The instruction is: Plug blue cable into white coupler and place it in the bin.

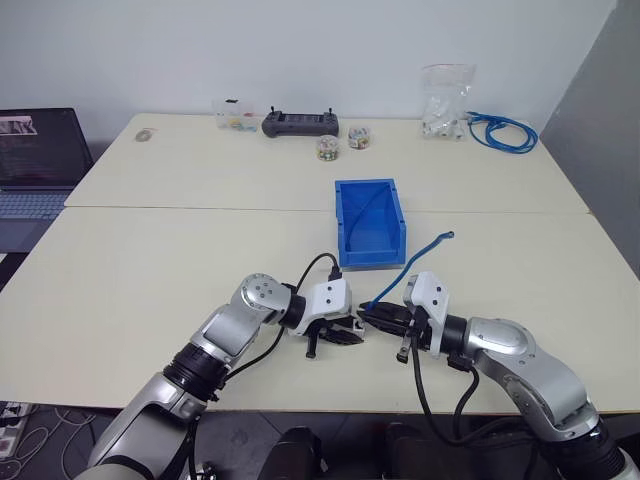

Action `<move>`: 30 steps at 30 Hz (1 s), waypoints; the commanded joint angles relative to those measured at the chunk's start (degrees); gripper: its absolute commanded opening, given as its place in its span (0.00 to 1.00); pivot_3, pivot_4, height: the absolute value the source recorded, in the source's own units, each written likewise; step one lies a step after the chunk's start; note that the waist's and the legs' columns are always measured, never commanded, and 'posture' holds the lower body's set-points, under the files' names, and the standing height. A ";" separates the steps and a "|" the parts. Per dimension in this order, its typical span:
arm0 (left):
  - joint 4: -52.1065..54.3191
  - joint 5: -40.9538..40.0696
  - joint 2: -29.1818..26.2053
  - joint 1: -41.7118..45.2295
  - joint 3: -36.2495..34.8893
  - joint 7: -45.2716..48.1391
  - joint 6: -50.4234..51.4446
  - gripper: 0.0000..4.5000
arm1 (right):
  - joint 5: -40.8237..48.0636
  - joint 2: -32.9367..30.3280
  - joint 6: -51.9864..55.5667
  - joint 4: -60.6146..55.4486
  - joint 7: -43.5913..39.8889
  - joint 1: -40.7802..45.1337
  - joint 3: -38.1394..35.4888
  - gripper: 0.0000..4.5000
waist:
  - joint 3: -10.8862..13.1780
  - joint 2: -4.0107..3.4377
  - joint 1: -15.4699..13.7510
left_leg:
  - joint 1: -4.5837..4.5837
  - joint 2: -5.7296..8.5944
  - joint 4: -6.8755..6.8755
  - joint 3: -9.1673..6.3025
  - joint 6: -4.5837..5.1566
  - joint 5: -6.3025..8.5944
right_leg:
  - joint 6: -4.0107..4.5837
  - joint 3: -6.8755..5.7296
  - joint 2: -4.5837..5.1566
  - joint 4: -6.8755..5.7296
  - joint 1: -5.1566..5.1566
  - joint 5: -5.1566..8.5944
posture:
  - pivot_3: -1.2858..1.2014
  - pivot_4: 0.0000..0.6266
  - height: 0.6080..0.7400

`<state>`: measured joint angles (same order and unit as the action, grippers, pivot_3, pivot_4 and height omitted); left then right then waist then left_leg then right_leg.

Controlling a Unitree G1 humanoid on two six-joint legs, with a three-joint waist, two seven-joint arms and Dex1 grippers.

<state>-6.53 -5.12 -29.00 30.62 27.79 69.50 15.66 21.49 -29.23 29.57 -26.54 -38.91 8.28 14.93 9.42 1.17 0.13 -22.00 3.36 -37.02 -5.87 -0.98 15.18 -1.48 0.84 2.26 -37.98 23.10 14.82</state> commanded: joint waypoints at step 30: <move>-0.67 2.54 -0.54 -2.63 0.37 0.51 -1.19 0.18 | -2.85 -0.31 -5.60 5.37 -7.25 1.88 1.58 0.01 | -0.16 -0.03 0.12 | 0.44 -0.02 0.02 -0.10 0.00 0.01 | -0.09 -0.08 -0.02 0.04 -0.48 0.07 | 0.52 0.24 1.00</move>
<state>-6.83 -4.17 -28.84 29.34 26.87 69.43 14.18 19.00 -28.77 23.55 -21.57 -45.46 10.15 17.30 9.26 1.13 0.25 -21.57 3.33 -37.00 -5.97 -0.97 15.19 -1.57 0.76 2.23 -37.93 22.62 14.88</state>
